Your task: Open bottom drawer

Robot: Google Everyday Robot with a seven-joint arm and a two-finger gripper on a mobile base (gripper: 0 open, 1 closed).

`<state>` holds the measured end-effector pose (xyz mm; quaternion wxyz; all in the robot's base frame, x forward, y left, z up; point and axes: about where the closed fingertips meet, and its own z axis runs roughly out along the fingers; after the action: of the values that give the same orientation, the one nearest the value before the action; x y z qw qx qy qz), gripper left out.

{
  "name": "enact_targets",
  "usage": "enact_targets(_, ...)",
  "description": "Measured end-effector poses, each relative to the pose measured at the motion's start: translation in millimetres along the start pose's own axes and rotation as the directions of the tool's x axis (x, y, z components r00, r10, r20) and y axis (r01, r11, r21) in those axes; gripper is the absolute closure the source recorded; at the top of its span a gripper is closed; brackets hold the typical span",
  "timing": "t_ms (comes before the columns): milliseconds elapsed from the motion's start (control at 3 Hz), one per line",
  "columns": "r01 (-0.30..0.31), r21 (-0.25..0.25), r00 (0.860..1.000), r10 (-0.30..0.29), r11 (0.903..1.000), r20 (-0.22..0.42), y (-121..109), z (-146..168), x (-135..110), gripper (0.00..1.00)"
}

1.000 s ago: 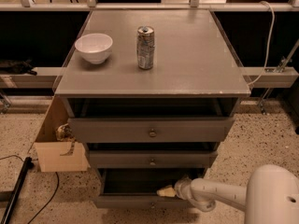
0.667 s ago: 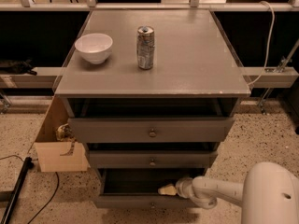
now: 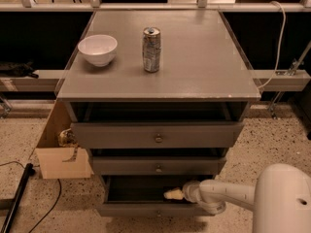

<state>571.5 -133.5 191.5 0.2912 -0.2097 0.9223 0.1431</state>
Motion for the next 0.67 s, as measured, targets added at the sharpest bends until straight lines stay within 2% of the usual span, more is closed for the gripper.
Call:
enact_targets(333, 0.105, 0.042, 0.994, -0.107, 0.9936, 0.036, -2.4, -0.3, -6.6, 0.00)
enact_targets(667, 0.200, 0.045, 0.978, -0.202, 0.9787, 0.044, -0.7, 0.3, -10.0, 0.00)
